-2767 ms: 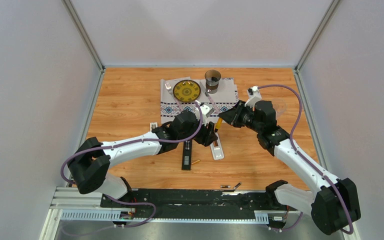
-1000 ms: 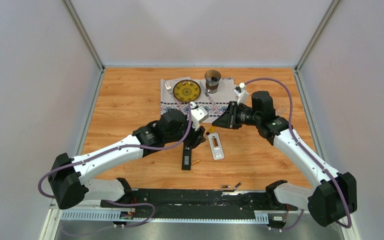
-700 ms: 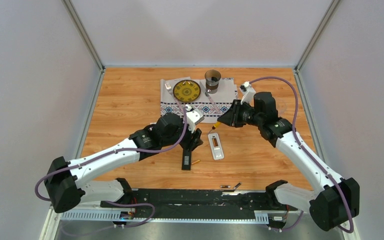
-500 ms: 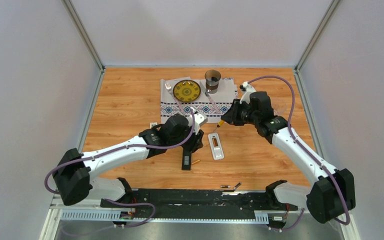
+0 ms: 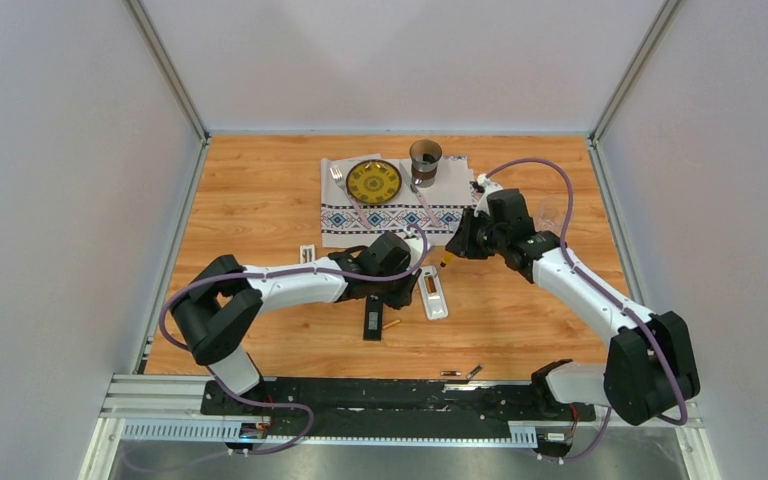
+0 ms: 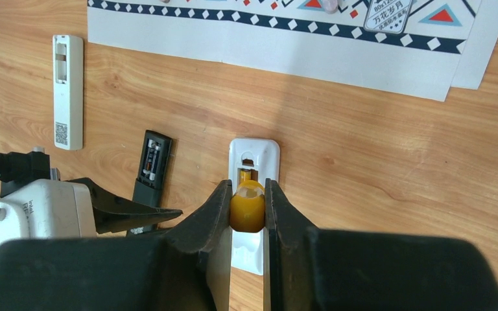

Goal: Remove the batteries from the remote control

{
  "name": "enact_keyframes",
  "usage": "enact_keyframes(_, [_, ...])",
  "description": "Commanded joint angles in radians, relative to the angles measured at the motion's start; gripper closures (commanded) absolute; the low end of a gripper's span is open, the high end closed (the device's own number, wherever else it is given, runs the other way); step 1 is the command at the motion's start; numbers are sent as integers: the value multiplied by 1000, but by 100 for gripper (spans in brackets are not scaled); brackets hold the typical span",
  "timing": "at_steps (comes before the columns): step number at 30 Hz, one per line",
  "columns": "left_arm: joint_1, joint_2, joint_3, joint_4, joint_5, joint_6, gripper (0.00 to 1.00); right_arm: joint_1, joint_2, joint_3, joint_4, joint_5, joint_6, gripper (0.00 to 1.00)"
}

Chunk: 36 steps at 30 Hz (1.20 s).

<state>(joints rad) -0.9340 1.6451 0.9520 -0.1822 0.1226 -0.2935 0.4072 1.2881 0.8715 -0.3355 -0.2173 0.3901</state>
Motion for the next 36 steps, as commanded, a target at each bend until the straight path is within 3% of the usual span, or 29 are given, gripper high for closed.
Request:
enact_keyframes(1, [3, 35, 50, 58, 23, -27, 76, 16, 17, -9, 44, 15, -19, 100])
enact_keyframes(22, [70, 185, 24, 224, 63, -124, 77, 22, 85, -140, 161, -79, 47, 100])
enact_keyframes(36, [75, 242, 13, 293, 110, -162, 79, -8, 100, -331, 437, -154, 251, 100])
